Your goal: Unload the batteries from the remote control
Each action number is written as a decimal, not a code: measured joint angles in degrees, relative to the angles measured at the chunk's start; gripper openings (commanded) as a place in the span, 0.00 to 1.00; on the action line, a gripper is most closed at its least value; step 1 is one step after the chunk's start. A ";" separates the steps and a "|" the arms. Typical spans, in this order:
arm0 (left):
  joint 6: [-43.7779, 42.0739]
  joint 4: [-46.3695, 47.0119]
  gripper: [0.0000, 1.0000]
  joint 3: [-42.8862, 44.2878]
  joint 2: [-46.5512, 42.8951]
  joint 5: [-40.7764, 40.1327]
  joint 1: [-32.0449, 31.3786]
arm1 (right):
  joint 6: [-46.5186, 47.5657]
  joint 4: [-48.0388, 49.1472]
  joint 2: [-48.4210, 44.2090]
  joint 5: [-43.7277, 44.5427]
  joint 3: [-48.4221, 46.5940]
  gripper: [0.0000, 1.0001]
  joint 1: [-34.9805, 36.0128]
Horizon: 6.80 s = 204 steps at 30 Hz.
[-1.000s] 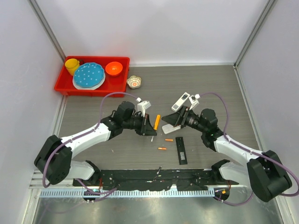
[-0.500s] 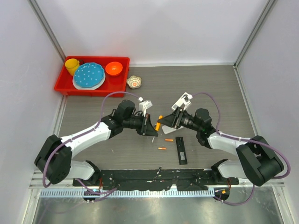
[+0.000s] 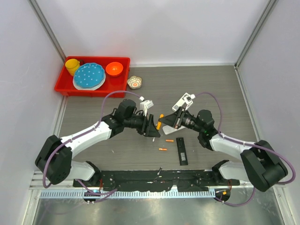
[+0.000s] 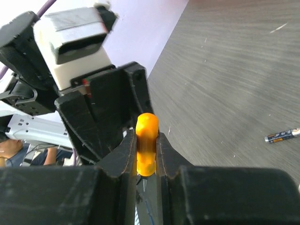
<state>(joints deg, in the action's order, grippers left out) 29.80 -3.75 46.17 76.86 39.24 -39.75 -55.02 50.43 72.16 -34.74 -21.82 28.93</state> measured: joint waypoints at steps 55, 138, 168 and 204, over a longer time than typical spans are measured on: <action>-26.29 -26.36 0.00 75.30 64.94 -43.80 -7.45 | 20.90 -50.86 -30.01 26.53 -0.35 0.01 -29.68; 0.79 -19.50 0.50 -4.17 5.44 -63.47 -28.46 | 8.20 -29.86 -11.30 29.59 1.66 0.01 1.77; -26.34 -8.41 0.67 1.01 14.19 -51.10 -23.02 | 11.78 -30.47 -8.90 32.33 -1.01 0.01 1.84; -13.90 -2.08 0.30 -6.49 9.07 -45.92 -18.64 | 21.00 -34.32 -3.78 41.62 -7.82 0.01 7.58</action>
<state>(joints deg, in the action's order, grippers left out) 15.90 -5.82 39.68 85.93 -6.68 -58.39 -34.02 16.12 68.38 6.87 -29.65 36.51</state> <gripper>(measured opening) 0.401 0.223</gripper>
